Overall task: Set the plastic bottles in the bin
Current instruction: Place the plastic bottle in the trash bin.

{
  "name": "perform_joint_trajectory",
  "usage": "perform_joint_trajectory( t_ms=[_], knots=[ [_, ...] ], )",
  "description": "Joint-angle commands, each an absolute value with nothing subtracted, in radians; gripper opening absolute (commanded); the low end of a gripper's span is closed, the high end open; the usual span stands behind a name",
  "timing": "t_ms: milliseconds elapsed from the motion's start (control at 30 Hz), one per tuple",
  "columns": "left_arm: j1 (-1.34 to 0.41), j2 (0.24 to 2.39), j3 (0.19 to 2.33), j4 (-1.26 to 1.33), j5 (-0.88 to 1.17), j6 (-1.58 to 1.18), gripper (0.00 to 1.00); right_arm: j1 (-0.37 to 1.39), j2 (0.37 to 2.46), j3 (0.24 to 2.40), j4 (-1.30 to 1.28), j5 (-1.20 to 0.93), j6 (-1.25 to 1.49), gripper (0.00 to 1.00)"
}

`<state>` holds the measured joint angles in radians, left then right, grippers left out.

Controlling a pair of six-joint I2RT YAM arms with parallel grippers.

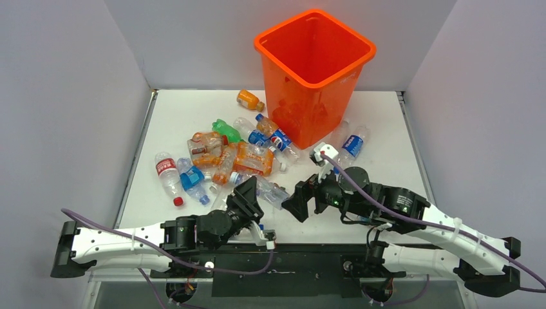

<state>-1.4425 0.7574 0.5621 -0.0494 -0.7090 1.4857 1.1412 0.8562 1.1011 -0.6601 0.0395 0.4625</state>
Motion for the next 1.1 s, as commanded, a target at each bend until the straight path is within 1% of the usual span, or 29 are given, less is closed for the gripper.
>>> perform_joint_trajectory(
  t_ms=[0,100,233,300,367,467,567,733,767,833,867,900,933,967,1000,1067],
  knots=[
    [-1.469,0.751,0.621,-0.064,-0.72,1.562,0.0,1.116,0.915,1.098,-0.608,-0.063,0.47,0.99],
    [-1.485,0.756,0.629,-0.086,-0.718,1.562,0.0,1.078,0.976,1.125,-0.586,-0.127,0.454,0.99],
    [-1.494,0.756,0.655,-0.121,-0.714,1.562,0.0,0.975,1.079,1.173,-0.615,-0.24,0.417,0.97],
    [-1.494,0.753,0.671,-0.144,-0.712,1.562,0.0,0.929,1.112,1.174,-0.621,-0.291,0.401,0.94],
    [-1.494,0.75,0.685,-0.163,-0.709,1.56,0.0,0.921,1.132,1.172,-0.616,-0.336,0.389,0.91],
    [-1.495,0.749,0.694,-0.18,-0.704,1.56,0.0,0.92,1.157,1.165,-0.594,-0.394,0.389,0.83],
    [-1.495,0.75,0.69,-0.182,-0.701,1.561,0.0,0.92,1.178,1.15,-0.576,-0.432,0.398,0.67],
    [-1.495,0.749,0.676,-0.172,-0.706,1.558,0.0,0.92,1.196,1.119,-0.546,-0.467,0.409,0.31],
    [-1.495,0.747,0.673,-0.166,-0.708,1.555,0.02,0.919,1.192,1.116,-0.541,-0.469,0.413,0.23],
    [-1.494,0.745,0.664,-0.14,-0.714,1.545,0.2,0.92,1.178,1.113,-0.532,-0.455,0.421,0.06],
    [-1.493,0.743,0.662,-0.12,-0.714,1.531,0.3,0.92,1.166,1.111,-0.522,-0.446,0.423,0.05],
    [-1.494,0.74,0.659,-0.098,-0.713,1.511,0.48,0.92,1.148,1.109,-0.508,-0.434,0.427,0.05],
    [-1.493,0.736,0.657,-0.072,-0.713,1.492,0.78,0.918,1.116,1.104,-0.491,-0.41,0.433,0.05],
    [-1.493,0.734,0.655,-0.049,-0.717,1.471,0.99,0.919,1.092,1.101,-0.478,-0.381,0.434,0.05],
    [-1.492,0.73,0.653,-0.028,-0.723,1.451,0.97,0.919,1.06,1.099,-0.462,-0.341,0.434,0.05],
    [-1.492,0.722,0.649,0.031,-0.738,1.394,0.96,0.919,0.986,1.08,-0.423,-0.249,0.43,0.05]
  ],
)
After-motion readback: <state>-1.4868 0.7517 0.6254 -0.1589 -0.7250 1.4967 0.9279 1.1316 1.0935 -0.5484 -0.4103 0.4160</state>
